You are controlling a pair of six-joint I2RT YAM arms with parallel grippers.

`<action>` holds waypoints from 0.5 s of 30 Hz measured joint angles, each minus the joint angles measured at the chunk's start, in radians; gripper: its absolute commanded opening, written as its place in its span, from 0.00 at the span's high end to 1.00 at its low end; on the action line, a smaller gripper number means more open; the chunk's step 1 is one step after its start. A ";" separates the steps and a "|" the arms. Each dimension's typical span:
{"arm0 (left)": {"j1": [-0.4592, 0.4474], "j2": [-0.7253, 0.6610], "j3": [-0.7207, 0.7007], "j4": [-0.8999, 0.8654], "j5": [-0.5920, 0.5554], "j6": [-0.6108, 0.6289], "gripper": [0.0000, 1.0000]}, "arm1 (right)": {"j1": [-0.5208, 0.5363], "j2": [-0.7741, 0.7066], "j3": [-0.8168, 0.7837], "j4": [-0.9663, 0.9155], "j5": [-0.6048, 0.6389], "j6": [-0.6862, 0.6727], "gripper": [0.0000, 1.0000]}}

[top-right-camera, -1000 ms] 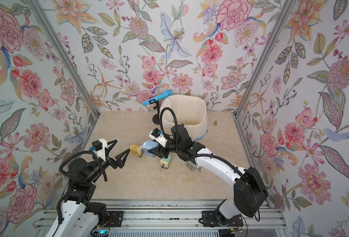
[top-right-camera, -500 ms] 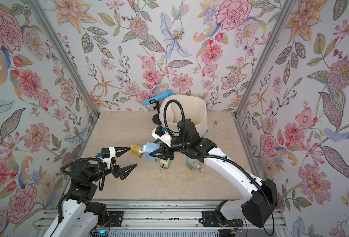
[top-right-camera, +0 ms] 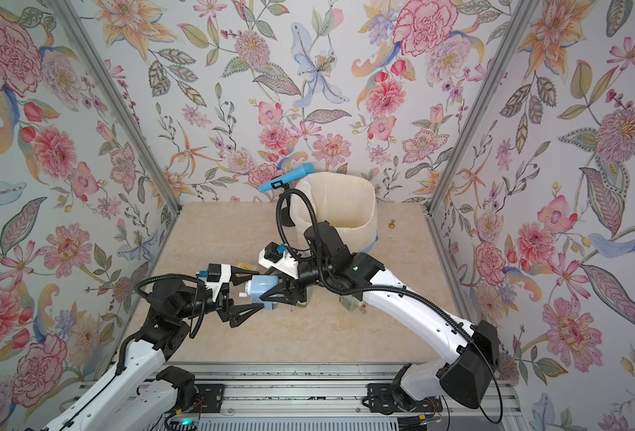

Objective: Take out the pencil sharpener tray and clean the shavings
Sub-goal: Pick up the pencil sharpener from the center of the board.

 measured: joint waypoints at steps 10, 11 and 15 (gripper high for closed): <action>-0.025 0.023 0.028 -0.007 0.060 0.005 0.24 | 0.008 0.018 0.038 -0.040 -0.002 -0.042 0.54; -0.029 0.025 0.028 -0.013 0.060 0.006 0.24 | 0.008 0.018 0.040 -0.043 -0.002 -0.045 0.54; -0.040 0.032 0.028 -0.015 0.068 0.006 0.29 | 0.008 0.018 0.046 -0.043 -0.005 -0.053 0.53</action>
